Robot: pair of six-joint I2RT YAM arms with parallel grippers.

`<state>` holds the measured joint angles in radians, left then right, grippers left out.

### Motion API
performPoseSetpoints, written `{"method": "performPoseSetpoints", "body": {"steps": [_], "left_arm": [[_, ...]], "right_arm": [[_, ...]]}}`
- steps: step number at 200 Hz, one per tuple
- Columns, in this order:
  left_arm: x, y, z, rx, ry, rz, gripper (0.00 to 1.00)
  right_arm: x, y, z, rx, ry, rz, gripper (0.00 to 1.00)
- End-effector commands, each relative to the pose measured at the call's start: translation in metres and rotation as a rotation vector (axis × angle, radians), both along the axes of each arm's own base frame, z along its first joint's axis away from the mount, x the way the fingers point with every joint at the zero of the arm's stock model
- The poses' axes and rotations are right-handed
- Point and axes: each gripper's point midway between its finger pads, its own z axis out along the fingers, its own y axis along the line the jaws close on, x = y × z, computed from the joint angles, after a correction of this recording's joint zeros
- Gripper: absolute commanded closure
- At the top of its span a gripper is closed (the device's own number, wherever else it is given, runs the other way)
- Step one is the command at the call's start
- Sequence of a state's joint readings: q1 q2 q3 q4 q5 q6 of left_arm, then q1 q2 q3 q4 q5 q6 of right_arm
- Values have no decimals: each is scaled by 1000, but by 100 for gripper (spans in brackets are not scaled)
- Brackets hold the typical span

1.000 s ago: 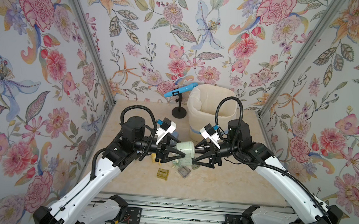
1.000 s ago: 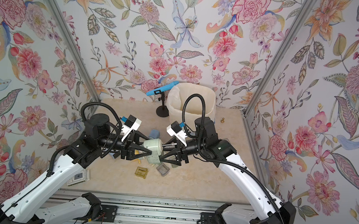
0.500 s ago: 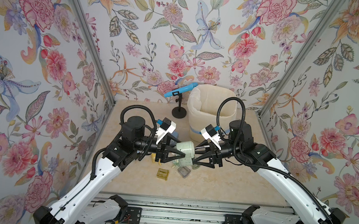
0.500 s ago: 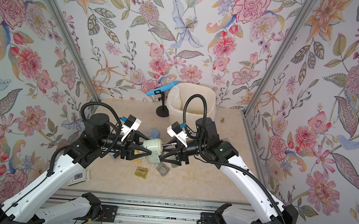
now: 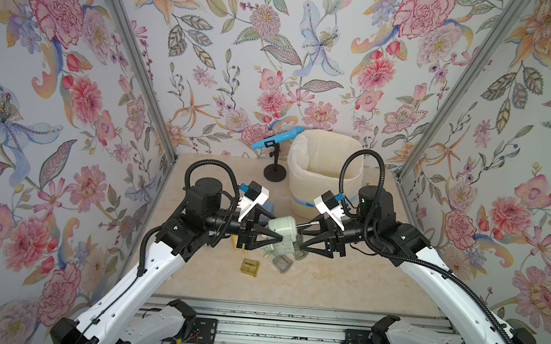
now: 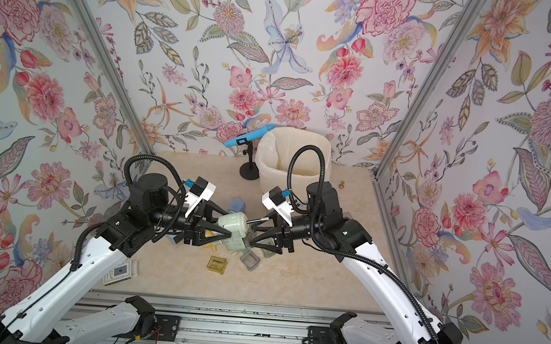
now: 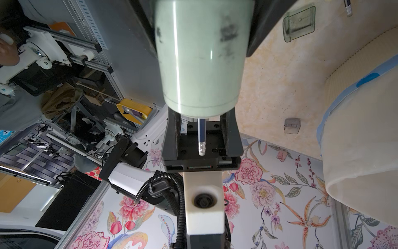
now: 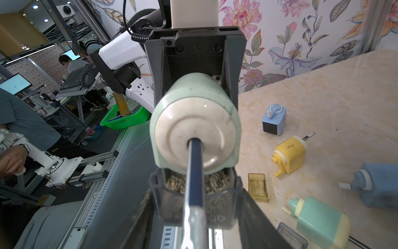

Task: Take out the pencil sharpener tray and clean the shavings
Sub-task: Open the container of the pencil sharpener.

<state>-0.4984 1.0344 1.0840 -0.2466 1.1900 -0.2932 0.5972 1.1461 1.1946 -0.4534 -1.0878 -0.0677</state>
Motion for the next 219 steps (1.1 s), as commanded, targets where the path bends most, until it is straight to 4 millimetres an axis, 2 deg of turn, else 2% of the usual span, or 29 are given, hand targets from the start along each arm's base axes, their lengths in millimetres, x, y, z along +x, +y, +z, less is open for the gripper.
{"method": "performPoseSetpoints", "body": {"steps": [1,40,80,107,159,205,219], "left_arm": [[3,5,4,9,-42,21,82],[4,5,9,-6,-51,28,82],[4,5,15,-30,-58,27,82],[4,5,18,-39,-59,27,82],[4,4,22,-61,-55,24,82],[3,5,19,-60,-48,26,82],[4,5,19,-61,-47,27,82]], "right_arm": [[1,-6,4,11,-16,-21,47],[-1,-5,3,11,-8,-11,43],[-3,0,-2,-1,-10,-7,13],[-6,2,-2,1,-18,2,6],[-2,8,3,27,-50,-14,7],[-4,10,14,63,-62,1,16],[-5,10,16,68,-56,13,22]]}}
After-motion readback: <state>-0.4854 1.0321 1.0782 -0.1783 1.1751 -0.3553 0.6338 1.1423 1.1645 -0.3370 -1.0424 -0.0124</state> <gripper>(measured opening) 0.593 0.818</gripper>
